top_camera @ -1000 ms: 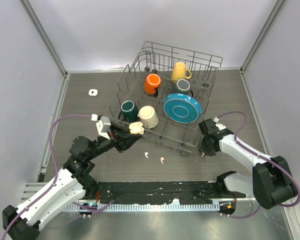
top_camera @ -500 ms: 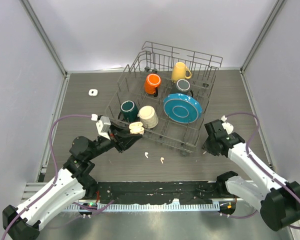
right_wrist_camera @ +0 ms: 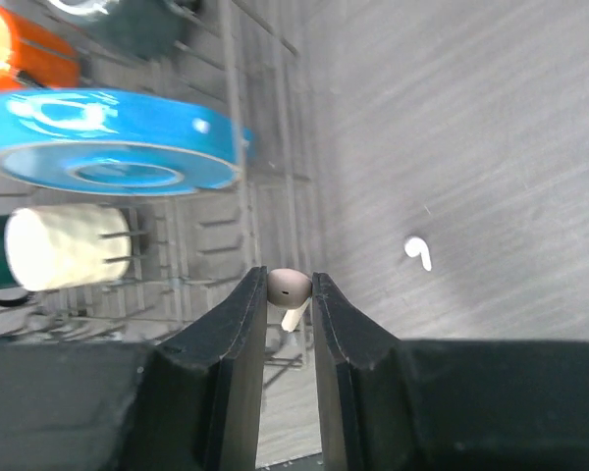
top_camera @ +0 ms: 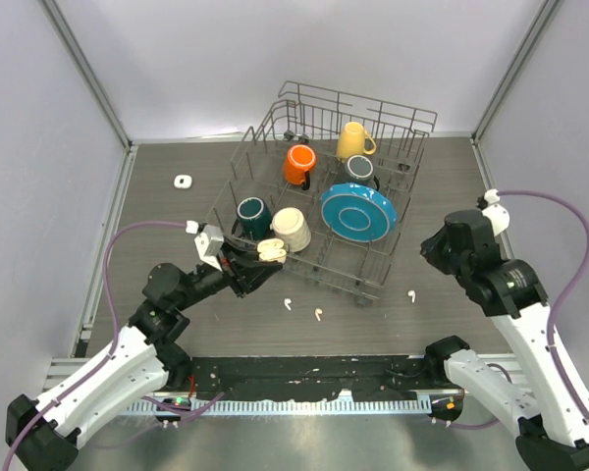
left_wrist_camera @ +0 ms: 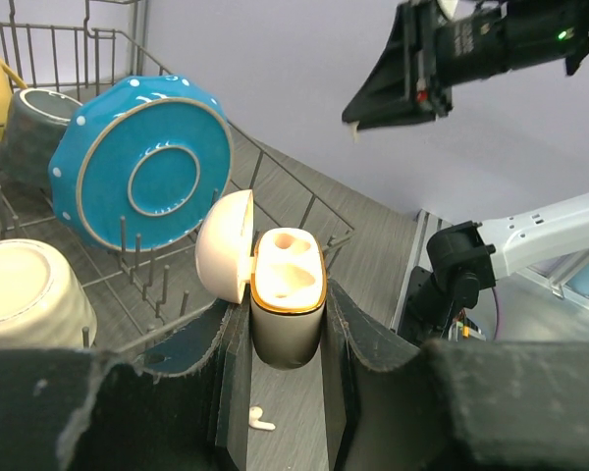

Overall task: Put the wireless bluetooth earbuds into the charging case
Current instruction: Pick up the earbud from the center of the board, then place the earbud in the charging case.

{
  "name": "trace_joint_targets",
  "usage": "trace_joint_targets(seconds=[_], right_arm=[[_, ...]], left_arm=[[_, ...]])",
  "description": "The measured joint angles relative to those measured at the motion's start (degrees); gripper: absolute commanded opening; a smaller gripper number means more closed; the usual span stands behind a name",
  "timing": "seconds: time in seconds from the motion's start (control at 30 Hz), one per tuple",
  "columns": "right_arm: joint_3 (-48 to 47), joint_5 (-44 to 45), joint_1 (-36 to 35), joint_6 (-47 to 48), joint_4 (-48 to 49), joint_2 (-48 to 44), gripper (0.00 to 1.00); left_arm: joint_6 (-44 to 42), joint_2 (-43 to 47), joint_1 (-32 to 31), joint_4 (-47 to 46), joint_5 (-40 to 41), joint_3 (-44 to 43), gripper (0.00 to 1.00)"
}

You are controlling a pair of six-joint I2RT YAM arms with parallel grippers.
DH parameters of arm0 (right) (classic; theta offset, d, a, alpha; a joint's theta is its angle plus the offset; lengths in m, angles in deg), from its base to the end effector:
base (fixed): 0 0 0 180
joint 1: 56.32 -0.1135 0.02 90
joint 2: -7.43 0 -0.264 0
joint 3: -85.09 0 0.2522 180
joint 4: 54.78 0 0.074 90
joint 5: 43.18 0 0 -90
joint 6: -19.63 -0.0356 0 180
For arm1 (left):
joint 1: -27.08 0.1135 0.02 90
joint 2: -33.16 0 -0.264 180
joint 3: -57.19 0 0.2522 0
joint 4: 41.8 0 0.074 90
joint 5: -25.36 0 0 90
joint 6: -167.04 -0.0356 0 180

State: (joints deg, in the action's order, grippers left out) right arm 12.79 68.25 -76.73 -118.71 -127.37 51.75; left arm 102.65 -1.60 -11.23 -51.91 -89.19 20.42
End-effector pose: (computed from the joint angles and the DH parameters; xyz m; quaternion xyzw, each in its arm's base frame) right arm 0.1265 0.0332 0.3410 0.2884 0.8624 0.0725 0.4097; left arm 0.1157 -0.1103 0.2952 0.2323 0.5921 -0.5157 0.5741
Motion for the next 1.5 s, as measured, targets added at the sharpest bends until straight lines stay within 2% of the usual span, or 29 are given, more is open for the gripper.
trace_joint_targets(seconds=[0.27, 0.63, 0.97, 1.07, 1.27, 1.5], right_arm=[[-7.2, -4.2, 0.0, 7.4, 4.3, -1.7, 0.01], [-8.2, -10.1, 0.0, 12.1, 10.6, -2.3, 0.01], [-9.4, -9.7, -2.4, 12.7, 12.6, 1.9, 0.01], [-10.3, -6.2, -6.0, 12.6, 13.5, 4.0, 0.01], [-15.0, 8.0, -27.1, 12.3, 15.0, 10.7, 0.01], [-17.2, 21.3, -44.1, 12.8, 19.2, 17.7, 0.01]], left_arm=[[0.7, -1.3, 0.0, -2.1, -0.2, 0.0, 0.00], [1.1, -6.2, -0.5, -6.8, -0.4, 0.0, 0.00], [1.2, -8.6, -2.4, -9.2, 0.1, 0.0, 0.00], [1.1, -8.6, -2.8, -9.6, 0.5, 0.0, 0.00], [0.9, -9.1, -3.5, -9.8, 1.0, 0.0, 0.00], [-0.9, -9.0, -4.7, -9.9, 1.2, 0.0, 0.00]])
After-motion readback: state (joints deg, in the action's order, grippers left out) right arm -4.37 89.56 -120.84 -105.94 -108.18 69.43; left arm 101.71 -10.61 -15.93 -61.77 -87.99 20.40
